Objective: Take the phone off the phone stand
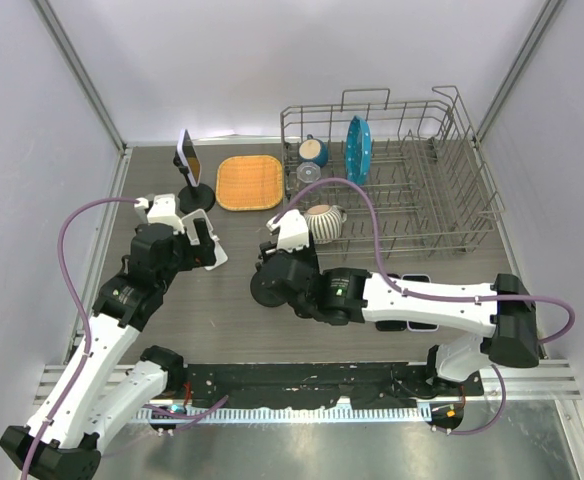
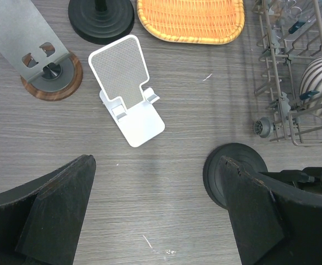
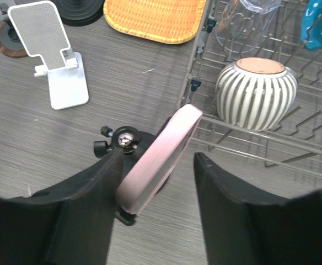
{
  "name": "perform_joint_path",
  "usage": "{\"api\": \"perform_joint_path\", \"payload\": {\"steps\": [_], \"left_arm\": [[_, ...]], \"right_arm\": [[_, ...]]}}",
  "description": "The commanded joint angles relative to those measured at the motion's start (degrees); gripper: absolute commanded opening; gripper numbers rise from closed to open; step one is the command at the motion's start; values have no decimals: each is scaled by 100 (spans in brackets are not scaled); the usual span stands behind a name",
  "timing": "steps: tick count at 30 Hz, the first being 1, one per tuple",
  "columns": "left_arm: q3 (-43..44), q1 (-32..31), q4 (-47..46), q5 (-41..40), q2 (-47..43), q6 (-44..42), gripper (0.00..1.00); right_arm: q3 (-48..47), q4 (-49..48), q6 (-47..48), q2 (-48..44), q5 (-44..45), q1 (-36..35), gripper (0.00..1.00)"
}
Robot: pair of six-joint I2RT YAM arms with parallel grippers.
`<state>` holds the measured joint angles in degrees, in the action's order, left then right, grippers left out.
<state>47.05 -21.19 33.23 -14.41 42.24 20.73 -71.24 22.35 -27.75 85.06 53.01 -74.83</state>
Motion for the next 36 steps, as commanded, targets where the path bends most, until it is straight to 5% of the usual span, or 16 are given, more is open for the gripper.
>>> {"api": "perform_joint_path", "payload": {"steps": [1, 6, 13, 20, 26, 36], "left_arm": [[-3, 45, -186, 18, -23, -52, 99], [-20, 54, -221, 53, -49, -43, 99], [-64, 54, -308, 184, -119, -69, 99], [-152, 62, -432, 290, -242, -122, 99], [-170, 62, -476, 404, -242, -131, 99], [-187, 54, -484, 431, -269, -148, 99]], "right_arm": [[-109, -274, 14, -50, 148, -23, 52], [259, -845, 471, -357, -221, -23, 24], [734, -1785, 1377, -761, -870, 82, 3], [1095, -2033, 1763, -982, -1899, 592, 2], [1095, -1989, 2168, -991, -1979, 627, 13], [1077, -2094, 2142, -973, -1716, 627, 57]]}}
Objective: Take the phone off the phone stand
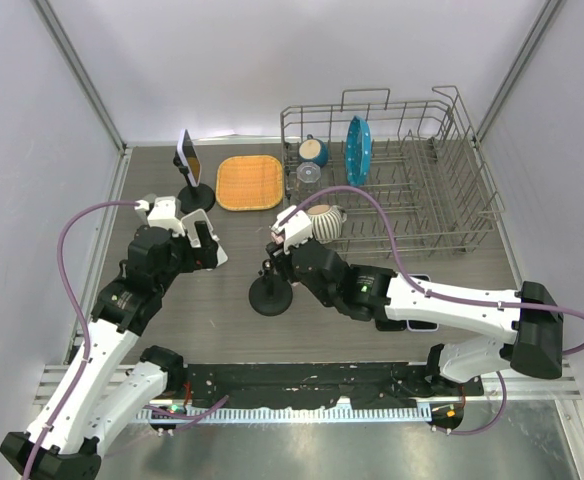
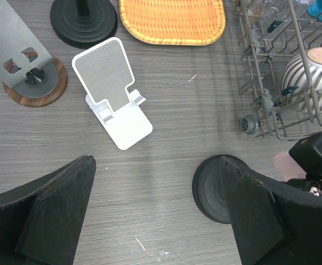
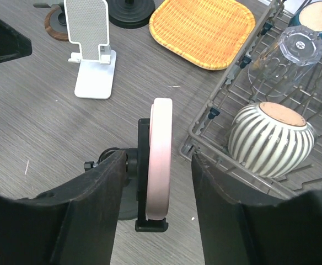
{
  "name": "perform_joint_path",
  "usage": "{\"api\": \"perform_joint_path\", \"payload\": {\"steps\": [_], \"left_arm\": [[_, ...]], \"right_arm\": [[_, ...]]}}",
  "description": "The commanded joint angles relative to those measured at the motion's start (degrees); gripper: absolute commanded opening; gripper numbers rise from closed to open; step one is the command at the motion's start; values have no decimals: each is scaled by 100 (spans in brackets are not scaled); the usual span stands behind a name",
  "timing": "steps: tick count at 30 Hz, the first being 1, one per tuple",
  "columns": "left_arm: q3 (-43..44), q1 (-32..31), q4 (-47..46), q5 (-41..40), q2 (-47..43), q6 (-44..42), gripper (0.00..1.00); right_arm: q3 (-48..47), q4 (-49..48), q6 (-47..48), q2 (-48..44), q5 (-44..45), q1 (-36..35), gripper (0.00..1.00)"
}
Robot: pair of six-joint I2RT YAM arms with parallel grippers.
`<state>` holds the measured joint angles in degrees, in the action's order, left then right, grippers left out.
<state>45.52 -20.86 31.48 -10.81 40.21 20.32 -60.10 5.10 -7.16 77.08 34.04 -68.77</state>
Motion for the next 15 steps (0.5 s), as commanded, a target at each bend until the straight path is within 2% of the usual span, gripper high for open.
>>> {"api": "perform_joint_path", "payload": {"steps": [1, 5, 15], "left_arm": [[-34, 30, -310, 70, -74, -107, 98], [-34, 21, -310, 61, -74, -107, 99], [-34, 30, -310, 88, -74, -116, 99]], "right_arm": [[-37, -396, 83, -150, 208, 22, 58], [-11, -484, 48, -88, 383, 13, 61], [-46, -818, 92, 298, 604, 22, 61]]}}
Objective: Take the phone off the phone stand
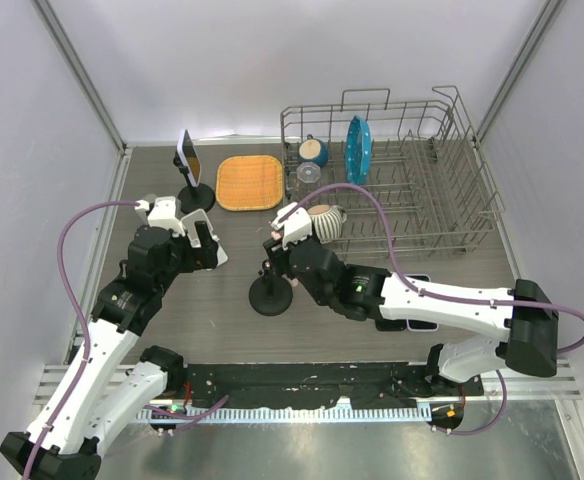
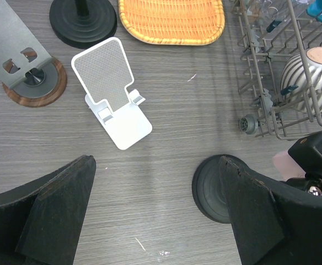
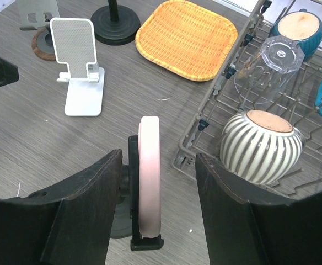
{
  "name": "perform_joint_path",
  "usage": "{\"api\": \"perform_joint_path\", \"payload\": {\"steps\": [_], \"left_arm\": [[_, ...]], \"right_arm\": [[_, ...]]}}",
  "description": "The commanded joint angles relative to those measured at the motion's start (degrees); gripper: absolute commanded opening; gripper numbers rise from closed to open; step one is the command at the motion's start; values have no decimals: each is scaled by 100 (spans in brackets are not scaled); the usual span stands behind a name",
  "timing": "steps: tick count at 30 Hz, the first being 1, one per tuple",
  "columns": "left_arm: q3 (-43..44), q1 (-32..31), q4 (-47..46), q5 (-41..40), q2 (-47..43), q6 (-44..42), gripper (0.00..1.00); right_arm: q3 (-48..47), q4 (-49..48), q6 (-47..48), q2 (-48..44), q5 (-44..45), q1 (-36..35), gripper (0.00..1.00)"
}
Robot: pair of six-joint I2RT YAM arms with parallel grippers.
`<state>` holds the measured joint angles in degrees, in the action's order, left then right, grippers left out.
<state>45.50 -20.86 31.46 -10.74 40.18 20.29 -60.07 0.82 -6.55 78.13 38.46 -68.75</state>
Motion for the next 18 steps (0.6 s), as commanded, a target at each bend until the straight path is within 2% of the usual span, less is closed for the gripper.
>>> {"api": "perform_joint_path", "payload": {"steps": [1, 7, 18], "left_arm": [[-32, 30, -307, 90, -63, -113, 99], [-41, 30, -307, 107, -72, -131, 98], [-41, 30, -316, 178, -28, -140, 99]], "right_arm": [[-66, -390, 22, 220, 188, 20, 61], [-22, -416, -31, 378, 259, 46, 59], [110, -451, -128, 282, 215, 160, 46]]}}
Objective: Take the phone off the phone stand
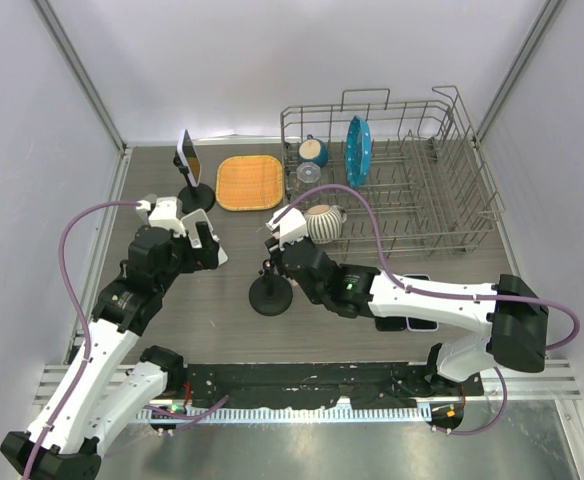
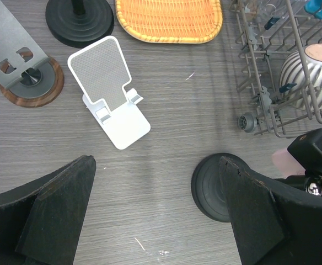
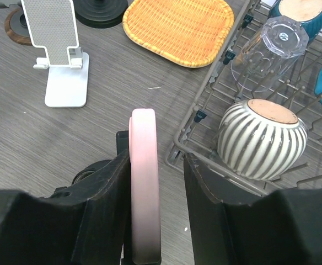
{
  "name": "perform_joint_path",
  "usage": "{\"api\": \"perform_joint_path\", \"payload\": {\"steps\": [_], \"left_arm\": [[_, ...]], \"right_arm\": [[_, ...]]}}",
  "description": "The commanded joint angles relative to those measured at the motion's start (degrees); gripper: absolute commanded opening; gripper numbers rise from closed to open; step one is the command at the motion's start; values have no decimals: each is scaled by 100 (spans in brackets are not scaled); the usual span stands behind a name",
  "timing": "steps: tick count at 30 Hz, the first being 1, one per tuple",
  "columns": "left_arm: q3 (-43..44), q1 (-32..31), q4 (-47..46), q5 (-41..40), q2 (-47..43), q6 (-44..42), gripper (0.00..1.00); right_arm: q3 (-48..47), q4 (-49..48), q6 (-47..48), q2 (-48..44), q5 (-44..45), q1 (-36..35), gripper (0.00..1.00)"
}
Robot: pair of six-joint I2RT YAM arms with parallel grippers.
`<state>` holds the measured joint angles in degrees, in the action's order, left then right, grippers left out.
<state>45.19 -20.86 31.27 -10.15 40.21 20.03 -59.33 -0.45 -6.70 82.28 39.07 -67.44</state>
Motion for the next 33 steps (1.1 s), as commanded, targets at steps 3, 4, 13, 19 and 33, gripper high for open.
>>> {"api": "perform_joint_path", "payload": {"steps": [3, 4, 13, 19, 33], "left_arm": [[-10, 38, -297, 154, -22, -122, 98], [-10, 30, -305, 154, -22, -140, 99], [-238, 38, -727, 961, -162, -316, 99], [-362, -49, -1289, 2060, 66, 70, 99], [-1302, -2008, -3064, 868, 478, 327, 99]], "right_arm": [[53, -333, -112, -133, 110, 29, 40], [53, -333, -104, -142, 92, 29, 36], [141, -456, 81, -370, -180, 29, 3], [343, -649, 318, -581, -453, 20, 1], [651, -729, 415, -863, -716, 99, 1]]}}
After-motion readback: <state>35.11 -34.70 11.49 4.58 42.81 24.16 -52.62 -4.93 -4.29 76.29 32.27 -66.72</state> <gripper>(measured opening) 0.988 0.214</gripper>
